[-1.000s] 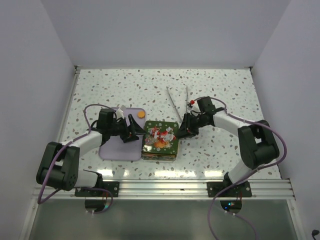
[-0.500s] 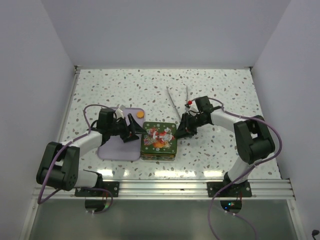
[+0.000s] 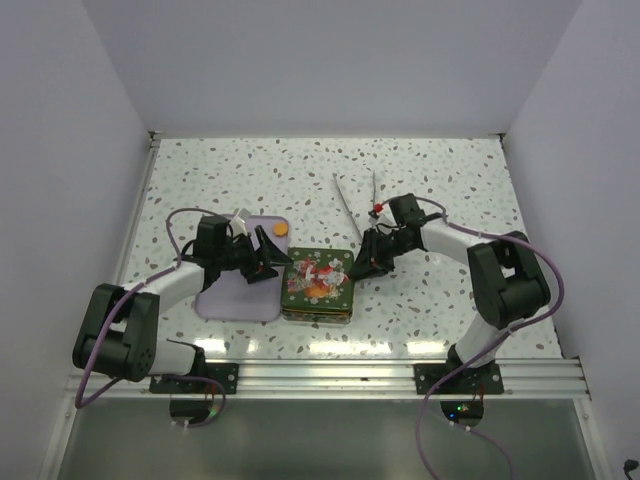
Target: Pack the cookies
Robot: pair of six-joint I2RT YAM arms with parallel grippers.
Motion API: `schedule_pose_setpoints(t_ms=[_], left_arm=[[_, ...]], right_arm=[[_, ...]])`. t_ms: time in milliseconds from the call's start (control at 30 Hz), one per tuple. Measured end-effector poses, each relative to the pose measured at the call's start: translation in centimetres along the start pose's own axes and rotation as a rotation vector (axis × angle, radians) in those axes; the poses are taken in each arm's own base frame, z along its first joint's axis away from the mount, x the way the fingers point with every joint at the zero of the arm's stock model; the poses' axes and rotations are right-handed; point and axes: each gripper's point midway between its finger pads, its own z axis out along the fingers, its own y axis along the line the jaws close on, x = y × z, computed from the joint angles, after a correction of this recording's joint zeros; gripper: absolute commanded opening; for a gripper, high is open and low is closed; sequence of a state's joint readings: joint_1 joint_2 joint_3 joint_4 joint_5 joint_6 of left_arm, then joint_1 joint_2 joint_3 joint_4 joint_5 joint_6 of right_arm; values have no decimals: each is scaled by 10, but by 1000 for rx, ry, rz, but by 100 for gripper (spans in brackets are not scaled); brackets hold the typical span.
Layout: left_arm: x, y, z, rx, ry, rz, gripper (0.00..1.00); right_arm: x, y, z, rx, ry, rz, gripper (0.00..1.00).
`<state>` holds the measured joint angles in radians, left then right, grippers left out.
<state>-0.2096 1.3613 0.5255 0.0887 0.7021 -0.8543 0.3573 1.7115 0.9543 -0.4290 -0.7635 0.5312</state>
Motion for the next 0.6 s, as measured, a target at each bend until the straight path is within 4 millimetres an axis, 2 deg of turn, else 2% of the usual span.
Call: schedule_pose_setpoints(t_ms=[333,500,600], left_arm=[[0,1,0,-4,-3,0,79],[-3,7,0,-45,-14,-5,77],[-16,3,-3,-94,-35,16,77]], right_arm=[[18,-4,-3,12,28,-6,27],[29,-5,-4,6,51,-16,31],[35,-5,-4,7,65,-31,34]])
